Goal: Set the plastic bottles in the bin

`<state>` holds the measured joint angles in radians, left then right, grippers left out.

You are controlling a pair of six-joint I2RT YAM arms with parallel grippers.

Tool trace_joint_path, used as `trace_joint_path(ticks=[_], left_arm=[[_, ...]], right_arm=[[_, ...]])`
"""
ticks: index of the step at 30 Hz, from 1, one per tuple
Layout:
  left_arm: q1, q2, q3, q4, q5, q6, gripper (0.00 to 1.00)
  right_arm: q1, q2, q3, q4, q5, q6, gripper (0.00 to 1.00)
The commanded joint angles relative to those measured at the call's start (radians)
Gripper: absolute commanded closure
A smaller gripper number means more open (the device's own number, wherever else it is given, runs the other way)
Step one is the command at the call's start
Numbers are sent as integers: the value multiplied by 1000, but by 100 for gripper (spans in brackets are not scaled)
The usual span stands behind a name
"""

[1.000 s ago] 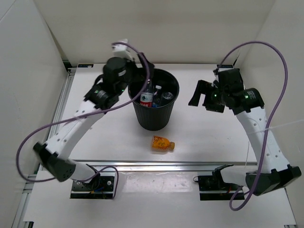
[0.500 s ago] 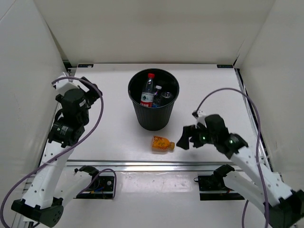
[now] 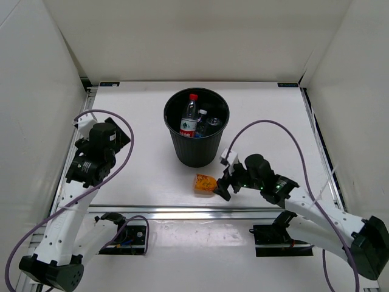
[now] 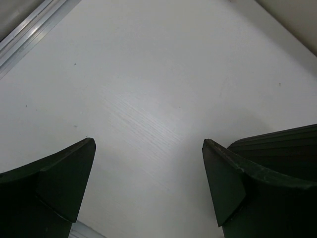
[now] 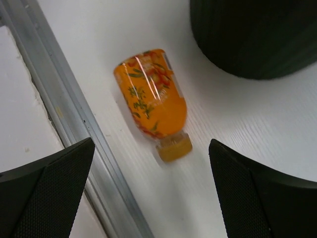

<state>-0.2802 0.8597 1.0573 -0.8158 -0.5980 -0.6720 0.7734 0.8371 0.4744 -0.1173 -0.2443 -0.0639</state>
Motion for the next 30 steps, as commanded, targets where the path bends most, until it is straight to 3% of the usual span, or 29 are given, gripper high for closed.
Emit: trace_joint_path(ticks=[1,14,21,24,25,30], left_arm=[[18,-21,-26,-68,16,-53,0],[18,-48,-26,-140,37,-46,0],[18,-59,-17,-167,37,-26,0],[18,-80,-28,-180,37,-26,0],[18,-80,-37,-190,27,-26,0],[18,-111,-48,-210,17,-55,0]], right_arm=[[59,66,-17,189,14,-99,0],[98,296,-63,378,-21,-122,4],[98,430,12,413,-82,-131,8],[98,499,75,378,-82,-117,14],[98,529,93,358,-107,-117,21],[98,562,128,280,-168,-96,40]])
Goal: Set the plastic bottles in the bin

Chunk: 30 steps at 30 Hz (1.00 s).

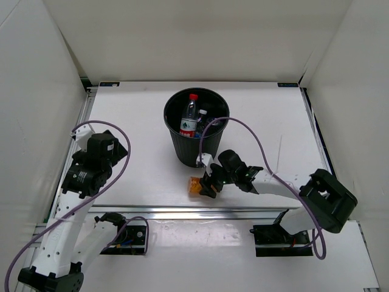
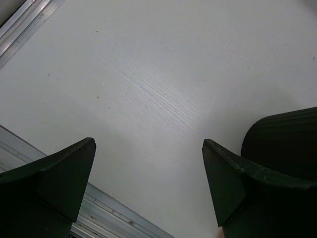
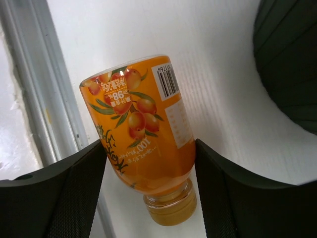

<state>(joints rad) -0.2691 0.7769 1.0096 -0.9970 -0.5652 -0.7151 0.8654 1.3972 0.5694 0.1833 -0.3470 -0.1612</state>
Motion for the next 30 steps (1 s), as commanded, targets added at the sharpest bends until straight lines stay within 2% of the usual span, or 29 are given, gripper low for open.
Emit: trace_joint_path(ticks=[1,2,5,6,12,15,17,19,20,23,28,30], left_arm=[[7,-39,0,-29,-16,-12,0],[7,-39,-9,-29,-27,-23,0],[7,-60,-9,-40,-47,-41,0],[7,-61,-20,-40,-47,-55,0],[7,-79,-31,-49,-56,-83,0],[7,-70,-52,-28,-65,-83,0],[7,-57,-65,-19,-65,-95,0],[7,-57,-91,9,-65,-107,0],[7,-57,-100,18,-56,-119,0],[7,-57,-124,31,-45,-145,0],[7,-48,-134,52,-27,-145,0],[7,-48,-134,52,-27,-145,0]], right_arm=[[6,-12,34,-48,-66,2,43],[6,-23,44,-67,-66,17,49],[6,-121,44,-157,-66,72,54],[15,-200,55,-185,-57,109,56],[141,-482,174,-470,100,218,56],[176,-497,346,-583,183,227,56],[176,-433,509,-645,242,180,56],[166,-365,633,-689,334,120,60],[165,-287,755,-729,368,88,63],[115,-160,930,-745,434,-6,65],[-20,37,1118,-705,434,-44,65],[-64,80,1176,-705,476,-21,61]])
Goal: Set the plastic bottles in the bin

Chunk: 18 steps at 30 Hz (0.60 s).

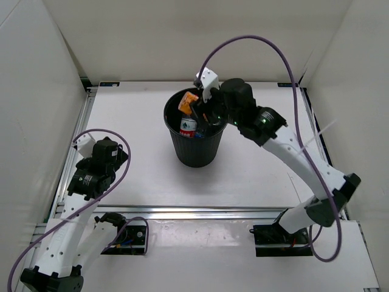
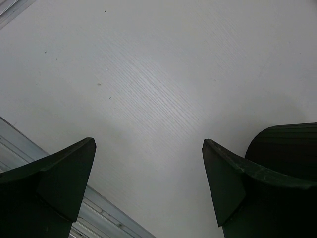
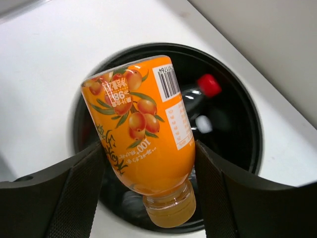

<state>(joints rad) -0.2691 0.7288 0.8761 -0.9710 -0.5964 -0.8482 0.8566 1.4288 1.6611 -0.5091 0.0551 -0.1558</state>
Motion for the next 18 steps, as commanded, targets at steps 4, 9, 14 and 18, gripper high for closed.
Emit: trace_joint_path(ticks=[4,9,14,18], left_arm=[[7,0,30,26,-29,9,0],[7,-2,89,-78,-160,-71,0],[7,-11,123,-182,-342,-146,0],[7,-2,54,-330,-558,-380,0]], right_arm=[[-77,48,98,-5,60,38,0],[-97,35,193,-171,179,227,0],[-243,44,331,-429,111,426,0],[-297,9,298,-519,90,545,0]])
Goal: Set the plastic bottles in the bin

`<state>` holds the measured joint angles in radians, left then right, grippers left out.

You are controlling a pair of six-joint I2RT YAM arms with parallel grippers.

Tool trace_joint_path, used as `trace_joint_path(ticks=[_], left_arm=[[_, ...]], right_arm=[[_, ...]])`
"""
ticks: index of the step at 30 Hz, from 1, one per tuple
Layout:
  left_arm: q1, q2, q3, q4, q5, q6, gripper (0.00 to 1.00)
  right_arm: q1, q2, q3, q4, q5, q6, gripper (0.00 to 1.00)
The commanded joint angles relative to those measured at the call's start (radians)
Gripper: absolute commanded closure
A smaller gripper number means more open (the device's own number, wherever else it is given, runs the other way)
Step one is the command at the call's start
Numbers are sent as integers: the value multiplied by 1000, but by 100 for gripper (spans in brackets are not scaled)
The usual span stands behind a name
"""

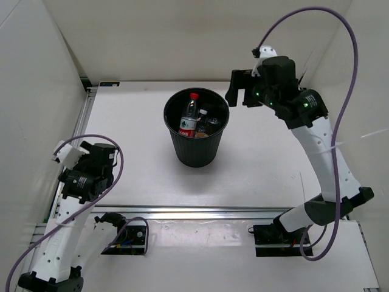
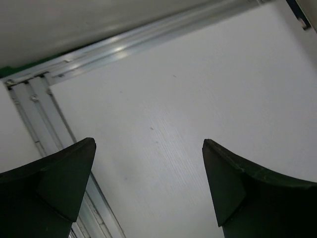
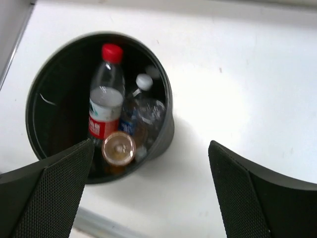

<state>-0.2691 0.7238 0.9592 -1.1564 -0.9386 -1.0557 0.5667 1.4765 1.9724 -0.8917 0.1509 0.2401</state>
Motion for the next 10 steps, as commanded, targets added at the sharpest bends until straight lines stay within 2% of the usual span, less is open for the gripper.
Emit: trace_joint_path(ticks=[1,3,5,6,8,10], left_arm=[[7,3,-46,-158,-309,-200,0],[7,14,-121,-193,-399,-342,0],[7,25,-204,-193,-512,-424,0],[7,40,-227,-193,-541,-500,0],[17,80,-276,-193,-584,-567,0],[30,147,-299,-168,-595,-610,0]], right_arm=[[-16,-39,-14,-174,18,163,0],[-16,-39,12,-222,41,163,0],[-16,-39,26,-283,94,163,0],[-31,-60,5,-283,104,163,0],[-47,-90,-6,-283,101,163,0],[-47,-114,-18,-274,160,191,0]])
